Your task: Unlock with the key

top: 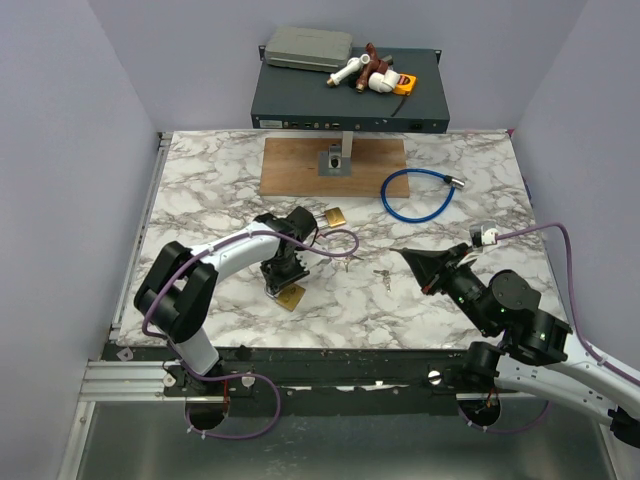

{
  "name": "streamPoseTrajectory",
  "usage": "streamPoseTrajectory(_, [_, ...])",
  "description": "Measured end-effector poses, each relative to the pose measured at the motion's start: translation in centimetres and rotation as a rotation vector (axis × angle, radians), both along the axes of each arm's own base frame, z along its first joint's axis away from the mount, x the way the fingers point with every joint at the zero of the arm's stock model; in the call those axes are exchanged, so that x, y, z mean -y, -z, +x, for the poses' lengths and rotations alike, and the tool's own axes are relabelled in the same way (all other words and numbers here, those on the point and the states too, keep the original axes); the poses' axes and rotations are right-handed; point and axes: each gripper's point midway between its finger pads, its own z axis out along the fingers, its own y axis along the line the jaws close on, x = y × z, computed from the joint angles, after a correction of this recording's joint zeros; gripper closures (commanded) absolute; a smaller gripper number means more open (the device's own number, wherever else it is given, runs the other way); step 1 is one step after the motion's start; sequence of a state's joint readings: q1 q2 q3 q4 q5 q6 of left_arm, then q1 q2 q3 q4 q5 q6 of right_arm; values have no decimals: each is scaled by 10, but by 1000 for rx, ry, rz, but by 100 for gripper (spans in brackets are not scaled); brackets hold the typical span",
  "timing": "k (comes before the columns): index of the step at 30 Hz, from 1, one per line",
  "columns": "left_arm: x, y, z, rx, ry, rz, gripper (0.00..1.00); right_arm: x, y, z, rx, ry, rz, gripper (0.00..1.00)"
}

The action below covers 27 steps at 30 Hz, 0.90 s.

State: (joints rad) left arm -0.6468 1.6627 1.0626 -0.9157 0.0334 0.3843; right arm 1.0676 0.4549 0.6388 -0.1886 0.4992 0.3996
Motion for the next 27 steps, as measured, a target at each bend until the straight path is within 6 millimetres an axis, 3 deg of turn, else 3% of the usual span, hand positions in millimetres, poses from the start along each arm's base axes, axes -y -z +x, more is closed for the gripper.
streamPoseTrajectory(9, [4, 0, 16, 71, -19, -12, 78, 0, 0, 0, -1, 0, -2, 99])
streamPoseTrajectory(15, [-8, 20, 2, 66, -46, 41, 78, 1, -7, 0, 5, 0, 8, 99])
streamPoseTrajectory(21, [2, 20, 9, 102, -55, 56, 78, 0, -8, 0, 4, 0, 5, 99])
streamPoseTrajectory(27, [26, 22, -8, 101, 39, 72, 78, 0, -7, 0, 4, 1, 3, 99])
